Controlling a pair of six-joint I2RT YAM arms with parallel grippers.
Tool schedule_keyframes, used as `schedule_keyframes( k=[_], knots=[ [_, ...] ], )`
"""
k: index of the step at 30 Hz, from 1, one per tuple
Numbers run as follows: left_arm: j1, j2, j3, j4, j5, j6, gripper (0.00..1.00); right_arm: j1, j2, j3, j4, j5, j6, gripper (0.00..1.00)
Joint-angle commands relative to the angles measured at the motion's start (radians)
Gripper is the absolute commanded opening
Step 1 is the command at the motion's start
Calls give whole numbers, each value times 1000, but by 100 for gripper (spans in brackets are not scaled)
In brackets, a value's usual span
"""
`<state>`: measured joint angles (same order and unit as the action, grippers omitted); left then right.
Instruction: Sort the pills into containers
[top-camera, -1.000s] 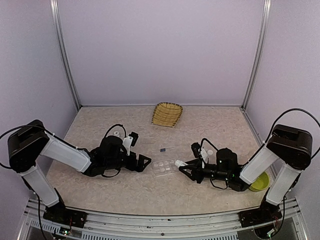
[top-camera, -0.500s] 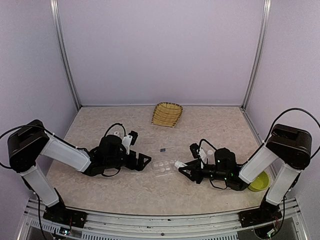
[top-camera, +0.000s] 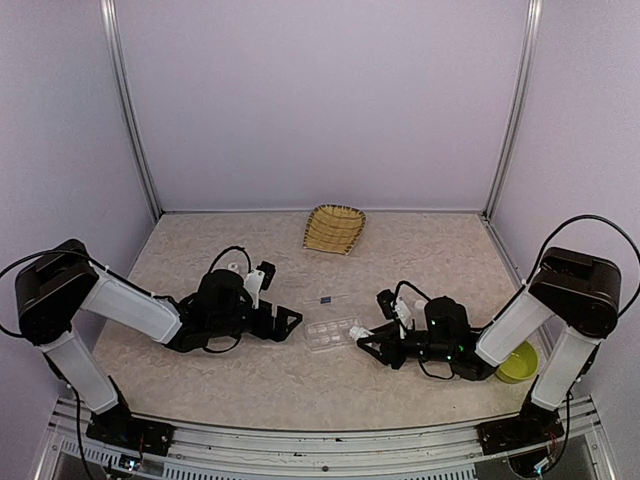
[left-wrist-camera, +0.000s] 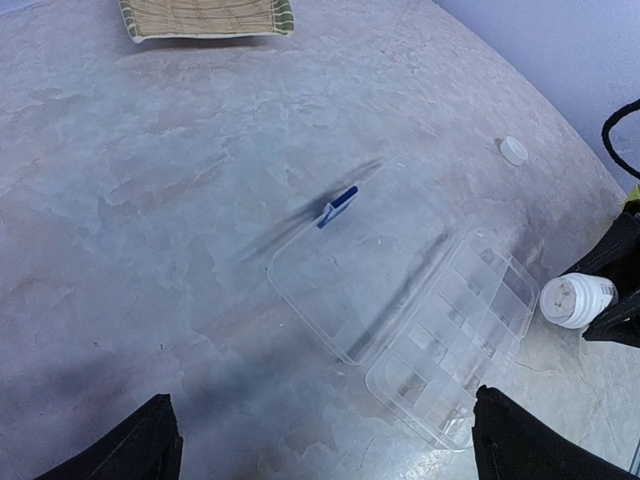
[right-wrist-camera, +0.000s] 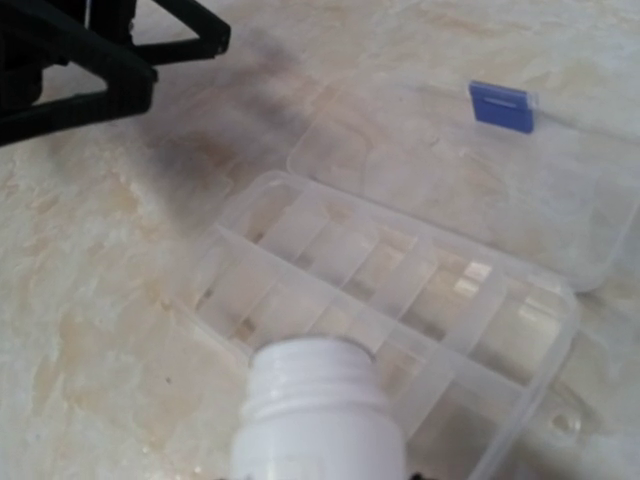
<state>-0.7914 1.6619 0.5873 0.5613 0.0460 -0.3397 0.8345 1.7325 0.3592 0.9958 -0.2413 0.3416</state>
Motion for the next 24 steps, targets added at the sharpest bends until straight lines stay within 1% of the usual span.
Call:
schedule_keyframes(
  k=[1,24],
  knots=[
    [9,-8,-9,27,11,1,99,-9,20,26,-9,10,11,20],
    [11,-4,-7,25,16,2,99,-9,25,55,-81,27,14,20]
  ],
)
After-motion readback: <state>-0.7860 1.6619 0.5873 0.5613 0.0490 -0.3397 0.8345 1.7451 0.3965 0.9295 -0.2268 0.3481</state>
